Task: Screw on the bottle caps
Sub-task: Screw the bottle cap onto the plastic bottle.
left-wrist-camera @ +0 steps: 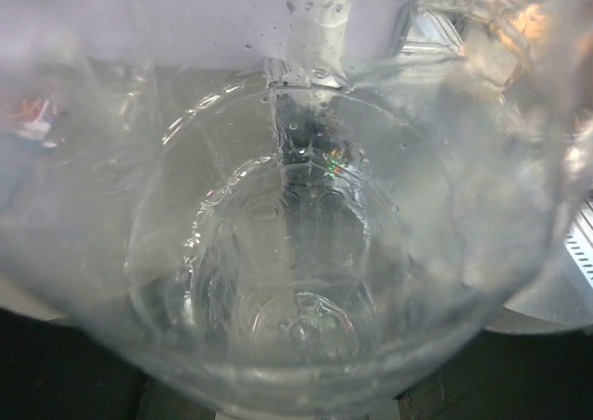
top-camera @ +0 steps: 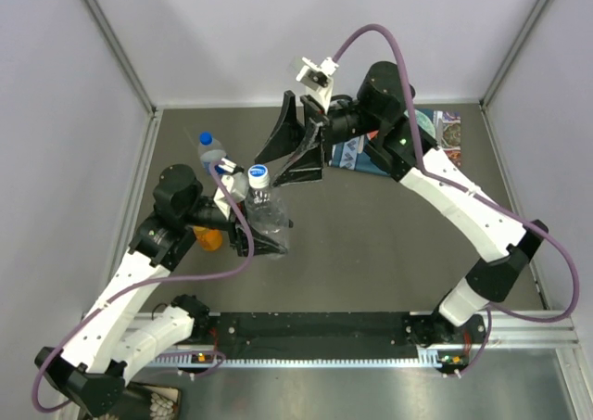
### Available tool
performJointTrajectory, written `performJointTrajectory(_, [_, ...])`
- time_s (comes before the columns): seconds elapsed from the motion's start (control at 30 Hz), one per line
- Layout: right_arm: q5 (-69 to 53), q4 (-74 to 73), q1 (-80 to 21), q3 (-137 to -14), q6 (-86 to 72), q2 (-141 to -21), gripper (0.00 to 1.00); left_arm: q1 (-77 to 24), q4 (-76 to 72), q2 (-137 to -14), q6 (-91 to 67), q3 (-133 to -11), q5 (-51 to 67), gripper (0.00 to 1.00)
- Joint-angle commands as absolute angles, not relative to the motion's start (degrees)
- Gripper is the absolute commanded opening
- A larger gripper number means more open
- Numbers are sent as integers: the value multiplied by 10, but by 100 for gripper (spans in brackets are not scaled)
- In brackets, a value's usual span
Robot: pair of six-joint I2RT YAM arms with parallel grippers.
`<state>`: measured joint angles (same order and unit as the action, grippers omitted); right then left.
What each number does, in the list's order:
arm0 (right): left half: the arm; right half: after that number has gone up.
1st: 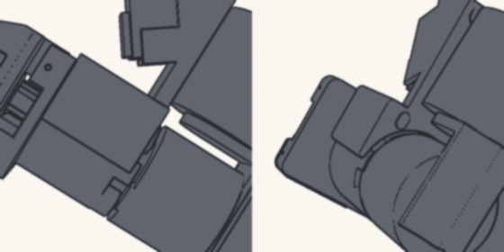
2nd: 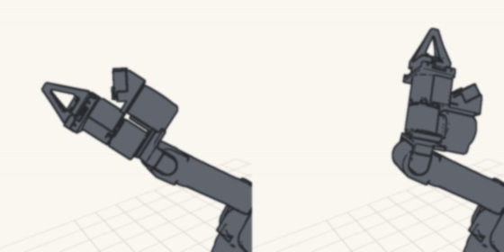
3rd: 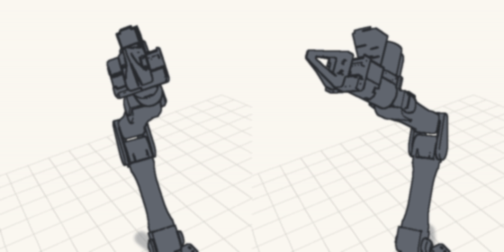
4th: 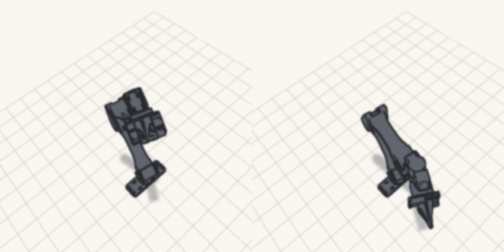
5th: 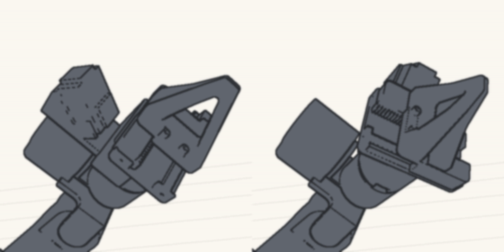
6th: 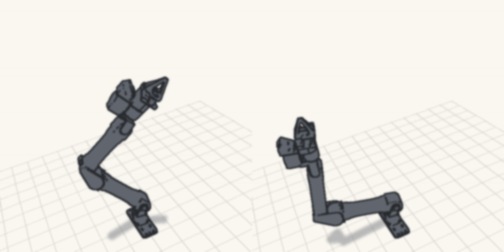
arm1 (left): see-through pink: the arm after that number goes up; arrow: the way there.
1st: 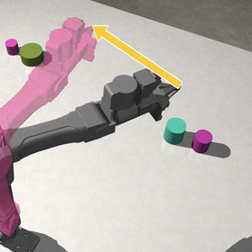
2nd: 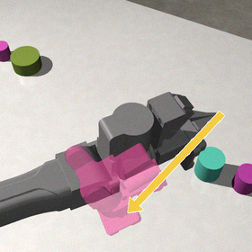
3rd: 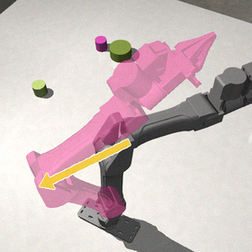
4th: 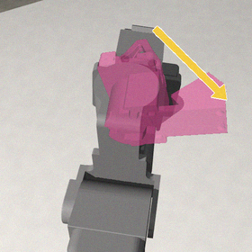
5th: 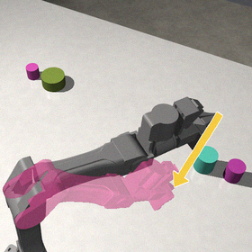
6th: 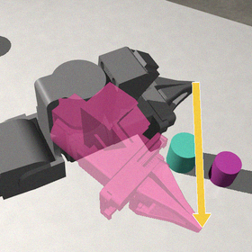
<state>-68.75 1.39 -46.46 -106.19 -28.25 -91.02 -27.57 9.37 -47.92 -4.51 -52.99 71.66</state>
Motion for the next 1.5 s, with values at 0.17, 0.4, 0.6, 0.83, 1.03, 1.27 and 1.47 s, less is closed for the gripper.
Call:
performJointTrajectory(0.17, [-716,149,-473,-1074,-364,-922,59,-279,62,-479,-40,-537,721,0])
performJointTrajectory(0.4, [-713,152,-490,-1079,-371,-936,55,-278,63,-479,-40,-538,705,0])
performJointTrajectory(0.6, [-712,158,-491,-1075,-379,-940,52,-278,66,-475,-41,-536,705,0])
performJointTrajectory(0.83, [-715,163,-492,-1074,-387,-940,31,-278,66,-474,-39,-537,696,0])
performJointTrajectory(1.03, [-707,134,-493,-1067,-362,-938,19,-274,66,-469,-37,-539,674,0])
performJointTrajectory(1.27, [-622,-39,-492,-1068,-241,-923,4,-272,76,-466,-19,-541,623,0])
performJointTrajectory(1.47, [-491,-181,-497,-1068,-157,-907,0,-271,92,-463,17,-545,524,0])
